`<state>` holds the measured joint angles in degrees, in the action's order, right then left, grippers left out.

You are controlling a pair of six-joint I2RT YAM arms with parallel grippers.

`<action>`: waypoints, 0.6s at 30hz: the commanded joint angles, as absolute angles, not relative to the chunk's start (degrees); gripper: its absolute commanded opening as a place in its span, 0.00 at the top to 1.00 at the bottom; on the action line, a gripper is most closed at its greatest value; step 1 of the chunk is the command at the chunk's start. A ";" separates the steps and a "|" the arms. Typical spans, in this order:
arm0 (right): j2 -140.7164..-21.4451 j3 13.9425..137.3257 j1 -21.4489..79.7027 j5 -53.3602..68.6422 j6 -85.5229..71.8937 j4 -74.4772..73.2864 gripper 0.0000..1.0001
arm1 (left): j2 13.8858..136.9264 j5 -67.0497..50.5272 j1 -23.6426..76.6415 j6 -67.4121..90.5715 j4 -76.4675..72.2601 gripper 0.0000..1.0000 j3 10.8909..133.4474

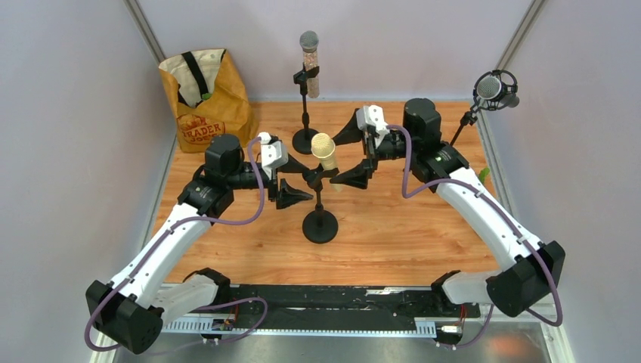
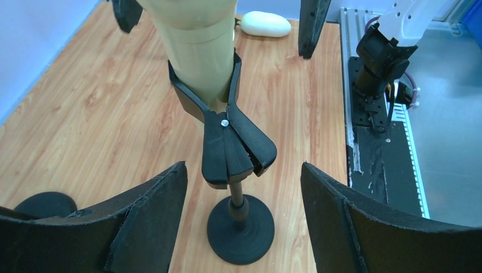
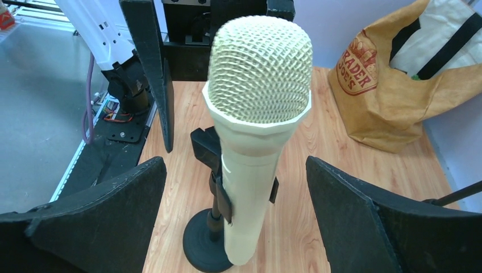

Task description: Remove the microphone from the stand

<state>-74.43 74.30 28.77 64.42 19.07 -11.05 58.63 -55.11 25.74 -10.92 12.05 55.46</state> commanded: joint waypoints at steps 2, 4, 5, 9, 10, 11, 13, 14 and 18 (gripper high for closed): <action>-77.60 78.48 30.14 63.99 16.97 -9.23 0.00 | 59.24 -55.72 25.75 -7.21 6.68 0.20 54.93; -78.66 79.45 30.32 63.81 16.26 -9.23 0.00 | 59.24 -55.81 25.75 -6.68 6.16 0.20 54.84; -79.18 79.89 30.24 63.98 15.91 -9.23 0.00 | 59.24 -55.90 25.75 -6.59 5.89 0.21 54.76; -79.80 80.51 30.23 65.47 15.12 -9.40 0.00 | 59.33 -55.63 25.75 -6.06 5.45 0.20 54.58; -79.89 80.51 30.23 65.91 14.94 -9.32 0.00 | 59.33 -55.72 25.75 -6.15 5.45 0.20 54.67; -79.63 80.42 30.23 66.09 15.20 -9.40 0.00 | 59.50 -55.72 25.75 -6.07 5.36 0.20 54.58; -79.37 80.24 30.23 65.92 15.64 -9.49 0.00 | 59.59 -55.90 25.66 -5.54 4.75 0.21 54.41; -79.28 80.07 30.23 65.57 15.73 -9.58 0.00 | 59.59 -56.07 25.75 -5.36 4.22 0.21 54.32; -79.01 79.45 30.32 65.39 16.35 -9.58 0.00 | 60.03 -55.46 25.66 -4.31 2.64 0.24 53.96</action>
<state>-79.85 78.08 29.98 63.72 16.12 -10.83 59.55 -55.00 25.74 -6.22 6.17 54.33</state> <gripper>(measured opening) 0.999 0.772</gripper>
